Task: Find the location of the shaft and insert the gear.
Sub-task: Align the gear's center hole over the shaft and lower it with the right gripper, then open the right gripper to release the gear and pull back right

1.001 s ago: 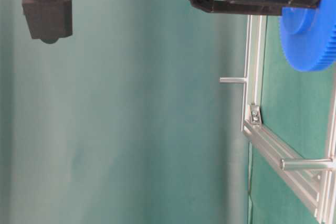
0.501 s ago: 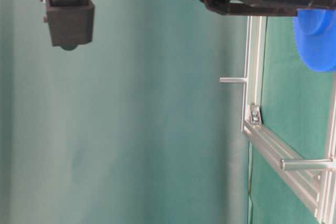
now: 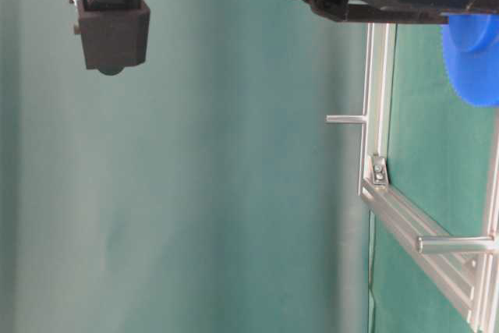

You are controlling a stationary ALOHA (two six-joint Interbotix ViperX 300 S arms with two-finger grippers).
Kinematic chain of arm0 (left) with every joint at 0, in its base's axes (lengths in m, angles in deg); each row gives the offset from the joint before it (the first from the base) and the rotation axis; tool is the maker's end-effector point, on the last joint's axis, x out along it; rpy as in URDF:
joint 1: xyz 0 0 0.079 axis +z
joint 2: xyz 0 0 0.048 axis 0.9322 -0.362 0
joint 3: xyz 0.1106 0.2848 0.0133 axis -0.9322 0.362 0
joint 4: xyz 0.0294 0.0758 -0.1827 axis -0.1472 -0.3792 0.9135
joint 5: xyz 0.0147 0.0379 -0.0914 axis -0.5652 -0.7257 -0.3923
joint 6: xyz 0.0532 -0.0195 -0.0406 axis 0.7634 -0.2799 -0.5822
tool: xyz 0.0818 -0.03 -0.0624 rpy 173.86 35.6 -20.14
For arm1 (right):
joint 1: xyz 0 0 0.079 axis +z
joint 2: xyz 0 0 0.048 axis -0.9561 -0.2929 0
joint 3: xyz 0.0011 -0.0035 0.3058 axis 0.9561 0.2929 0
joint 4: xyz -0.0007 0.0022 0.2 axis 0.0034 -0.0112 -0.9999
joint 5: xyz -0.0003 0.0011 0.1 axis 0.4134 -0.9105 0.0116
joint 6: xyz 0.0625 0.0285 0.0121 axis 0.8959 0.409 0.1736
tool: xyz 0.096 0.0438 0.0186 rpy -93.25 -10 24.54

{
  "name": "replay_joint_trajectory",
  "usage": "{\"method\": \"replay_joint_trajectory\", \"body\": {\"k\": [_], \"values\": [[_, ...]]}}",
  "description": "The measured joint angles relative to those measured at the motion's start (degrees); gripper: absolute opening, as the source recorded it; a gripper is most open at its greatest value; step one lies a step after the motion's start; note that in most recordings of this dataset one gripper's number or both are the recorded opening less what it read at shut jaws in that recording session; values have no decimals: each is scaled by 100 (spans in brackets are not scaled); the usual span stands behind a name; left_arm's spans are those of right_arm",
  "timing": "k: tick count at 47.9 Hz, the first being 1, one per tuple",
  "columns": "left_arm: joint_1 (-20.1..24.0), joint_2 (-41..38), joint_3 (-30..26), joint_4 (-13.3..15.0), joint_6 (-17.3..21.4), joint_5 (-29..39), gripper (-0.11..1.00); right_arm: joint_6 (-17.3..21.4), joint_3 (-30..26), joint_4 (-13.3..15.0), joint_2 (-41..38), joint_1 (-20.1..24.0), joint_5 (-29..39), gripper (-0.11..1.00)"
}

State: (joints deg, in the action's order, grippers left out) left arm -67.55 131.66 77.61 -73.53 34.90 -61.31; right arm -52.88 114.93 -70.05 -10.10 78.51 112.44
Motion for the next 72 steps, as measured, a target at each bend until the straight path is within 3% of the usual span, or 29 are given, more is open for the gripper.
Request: {"method": "replay_joint_trajectory", "body": {"k": [19, 26, 40, 55, 72], "values": [[9, 0, 0, 0, 0, 0, 1, 0, 0, 0, 9, 0, 9, 70], [0, 0, 0, 0, 0, 0, 1, 0, 0, 26, 35, 9, 0, 86], [0, 0, 0, 9, 0, 0, 1, 0, 0, 97, 650, 18, 97, 83], [0, 0, 0, 0, 0, 0, 1, 0, 9, 404, 1494, 18, 439, 83], [0, -9, 0, 9, 0, 9, 1, 0, 343, 536, 2180, 18, 413, 82]]}}
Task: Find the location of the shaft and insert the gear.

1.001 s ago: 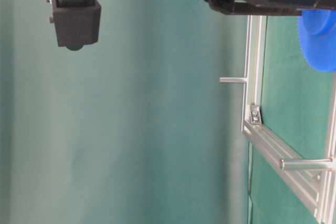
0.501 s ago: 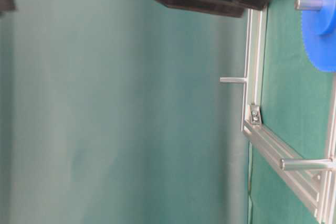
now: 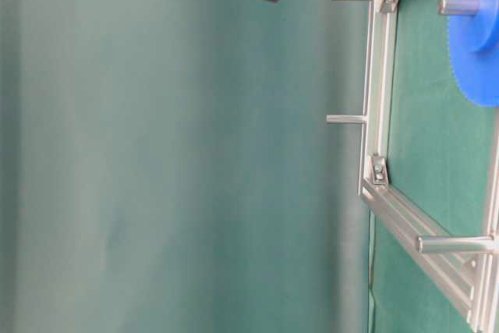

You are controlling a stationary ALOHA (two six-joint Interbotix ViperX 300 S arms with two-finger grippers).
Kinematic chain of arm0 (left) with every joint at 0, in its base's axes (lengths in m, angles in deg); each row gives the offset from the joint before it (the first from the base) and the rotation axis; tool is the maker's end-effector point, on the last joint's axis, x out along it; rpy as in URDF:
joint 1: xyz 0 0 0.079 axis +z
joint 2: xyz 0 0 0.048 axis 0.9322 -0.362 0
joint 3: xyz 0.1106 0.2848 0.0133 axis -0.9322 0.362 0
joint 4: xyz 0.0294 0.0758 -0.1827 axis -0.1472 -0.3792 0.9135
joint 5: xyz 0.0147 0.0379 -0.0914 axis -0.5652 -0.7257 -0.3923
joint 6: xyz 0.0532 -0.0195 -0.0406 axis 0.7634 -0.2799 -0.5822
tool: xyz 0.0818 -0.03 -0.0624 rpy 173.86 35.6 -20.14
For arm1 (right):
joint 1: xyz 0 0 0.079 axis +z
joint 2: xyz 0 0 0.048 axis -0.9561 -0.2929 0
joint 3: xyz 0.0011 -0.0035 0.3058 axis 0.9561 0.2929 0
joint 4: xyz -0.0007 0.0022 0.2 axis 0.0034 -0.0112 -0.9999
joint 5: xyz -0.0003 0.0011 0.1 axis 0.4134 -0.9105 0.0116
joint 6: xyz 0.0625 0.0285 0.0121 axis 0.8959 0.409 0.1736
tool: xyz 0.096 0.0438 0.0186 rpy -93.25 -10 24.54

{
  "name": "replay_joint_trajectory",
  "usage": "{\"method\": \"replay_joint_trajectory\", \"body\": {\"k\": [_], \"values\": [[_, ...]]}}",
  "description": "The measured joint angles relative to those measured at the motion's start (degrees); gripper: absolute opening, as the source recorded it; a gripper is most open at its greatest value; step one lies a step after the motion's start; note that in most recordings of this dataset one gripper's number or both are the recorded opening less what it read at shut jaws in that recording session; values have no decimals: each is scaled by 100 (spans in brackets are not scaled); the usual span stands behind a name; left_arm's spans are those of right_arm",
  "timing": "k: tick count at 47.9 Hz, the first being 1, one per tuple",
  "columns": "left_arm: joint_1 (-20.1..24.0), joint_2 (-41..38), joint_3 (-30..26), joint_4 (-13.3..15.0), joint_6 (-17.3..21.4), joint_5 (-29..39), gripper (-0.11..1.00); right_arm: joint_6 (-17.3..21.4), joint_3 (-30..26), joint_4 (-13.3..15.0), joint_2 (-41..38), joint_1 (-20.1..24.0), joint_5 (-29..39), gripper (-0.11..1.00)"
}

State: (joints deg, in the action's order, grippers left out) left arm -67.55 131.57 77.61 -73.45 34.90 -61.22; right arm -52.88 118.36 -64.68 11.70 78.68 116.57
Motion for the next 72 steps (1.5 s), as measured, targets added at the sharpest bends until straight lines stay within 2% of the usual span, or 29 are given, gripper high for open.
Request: {"method": "replay_joint_trajectory", "body": {"k": [40, 72], "values": [[0, 9, 9, 0, 0, 0, 1, 0, 1213, -44, 1556, 141, -70, 82], [0, 9, 0, 0, 0, 0, 1, 0, 1380, -158, 1617, 255, -70, 82]]}}
